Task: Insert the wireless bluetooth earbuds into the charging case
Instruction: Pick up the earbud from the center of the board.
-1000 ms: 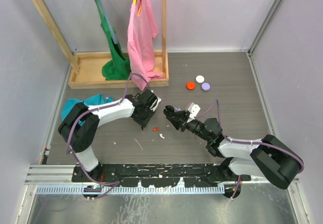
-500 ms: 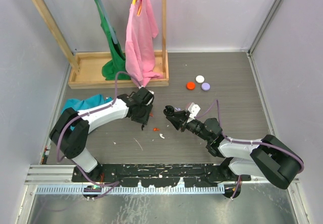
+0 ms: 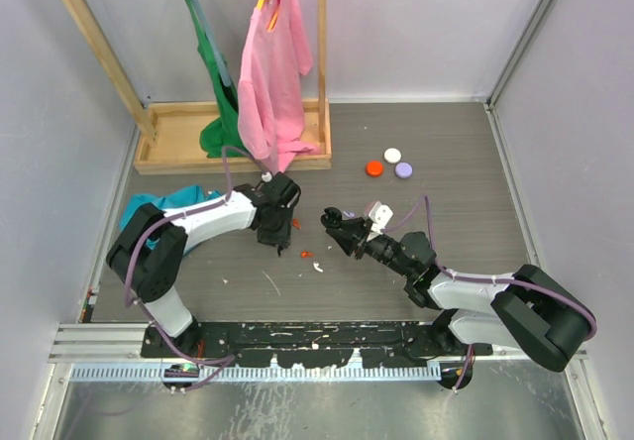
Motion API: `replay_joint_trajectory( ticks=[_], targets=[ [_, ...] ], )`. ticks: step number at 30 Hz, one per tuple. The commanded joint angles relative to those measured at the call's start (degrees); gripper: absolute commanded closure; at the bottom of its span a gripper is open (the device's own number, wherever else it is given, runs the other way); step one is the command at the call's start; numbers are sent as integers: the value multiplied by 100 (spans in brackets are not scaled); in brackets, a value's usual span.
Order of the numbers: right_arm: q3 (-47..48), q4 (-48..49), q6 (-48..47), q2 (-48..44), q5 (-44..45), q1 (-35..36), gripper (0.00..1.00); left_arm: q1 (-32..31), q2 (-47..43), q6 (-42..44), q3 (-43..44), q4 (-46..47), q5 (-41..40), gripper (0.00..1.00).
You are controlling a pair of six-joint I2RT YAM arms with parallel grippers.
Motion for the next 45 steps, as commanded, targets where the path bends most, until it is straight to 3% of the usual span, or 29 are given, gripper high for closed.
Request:
replay_joint_trajectory(
  ticks=[1,21,34,45],
  targets=[
    [181,196,21,-81,-2,10,98,-6,155,-102,58,42,-45,64],
    [190,168,17,-124,-19,10,98,-14,221,-33,0,31,-64,83],
    [278,178,-37,-110,-29,10,98,-475,-1360,324,-274,589,-1079,88],
    [465,145,-47,-69,-15,10,98,-1263,-3108,1183,-863,1958,-1760,88]
  ],
)
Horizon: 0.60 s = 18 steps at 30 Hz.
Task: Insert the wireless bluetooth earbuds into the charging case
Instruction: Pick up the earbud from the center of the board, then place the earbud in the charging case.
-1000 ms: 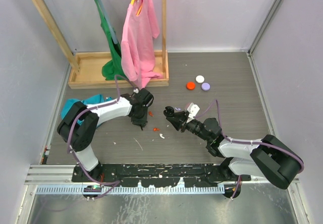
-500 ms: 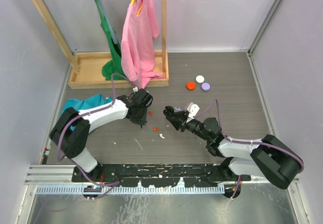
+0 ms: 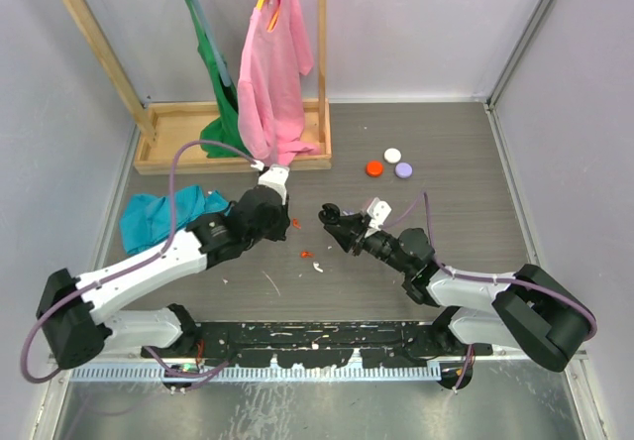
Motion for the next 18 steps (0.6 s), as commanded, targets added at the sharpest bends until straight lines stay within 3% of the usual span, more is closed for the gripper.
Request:
replay_joint_trajectory(
  ticks=[1,8,18],
  targets=[
    [305,305,-40,-47,-11,8,98,-317,-695,631,-181,1162,-388,88],
    [472,351,34,148,-60,8,99,-870,-1189,1512,-511,2494,-482,89],
    [639,412,119,285,-156,18,99,-1289,-933,2398,-639,3961,-287,89]
  ],
)
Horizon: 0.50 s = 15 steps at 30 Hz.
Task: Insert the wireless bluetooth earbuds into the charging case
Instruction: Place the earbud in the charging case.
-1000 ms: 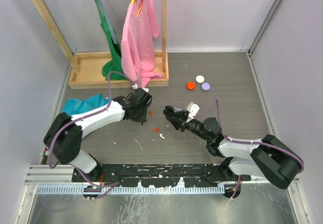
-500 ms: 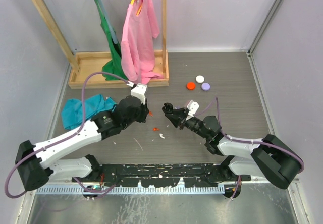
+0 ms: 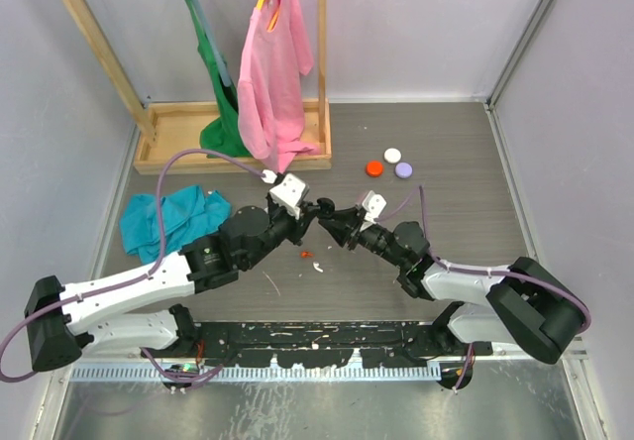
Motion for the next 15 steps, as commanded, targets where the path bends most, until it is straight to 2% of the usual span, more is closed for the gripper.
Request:
replay_joint_trajectory(
  ticks=[1,15],
  targets=[
    [279,407,90,-3,-89,10,99,-91,180,607,39,1256,52,89],
    [261,324,186,-288,-187,16,99,-111,759,1219,16,1862,170,89]
  ],
)
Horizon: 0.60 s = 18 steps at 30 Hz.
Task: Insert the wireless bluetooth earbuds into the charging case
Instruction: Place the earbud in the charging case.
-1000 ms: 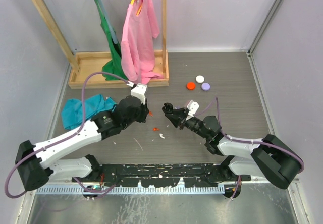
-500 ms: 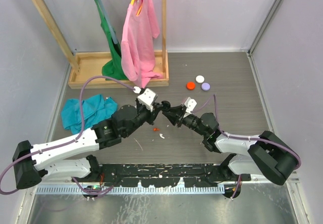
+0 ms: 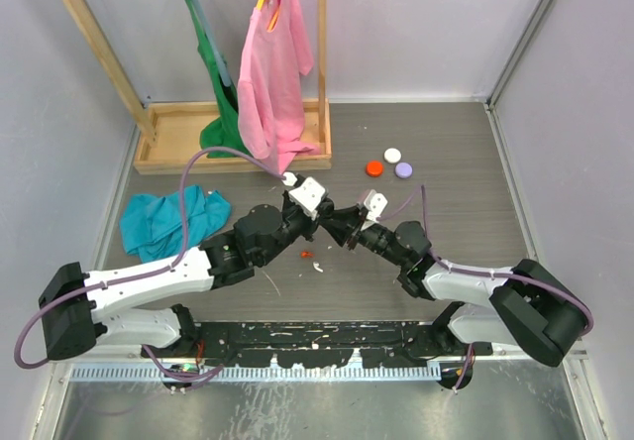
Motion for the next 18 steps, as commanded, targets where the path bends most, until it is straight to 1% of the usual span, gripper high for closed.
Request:
replay_joint_trajectory(
  ticks=[1,18],
  targets=[
    [188,329,57,-250,-62,15,99,-19,73,252,17,592,19,89],
    [95,303,50,-470,48,15,99,-30,2,481,-86,339,-111,90]
  ],
)
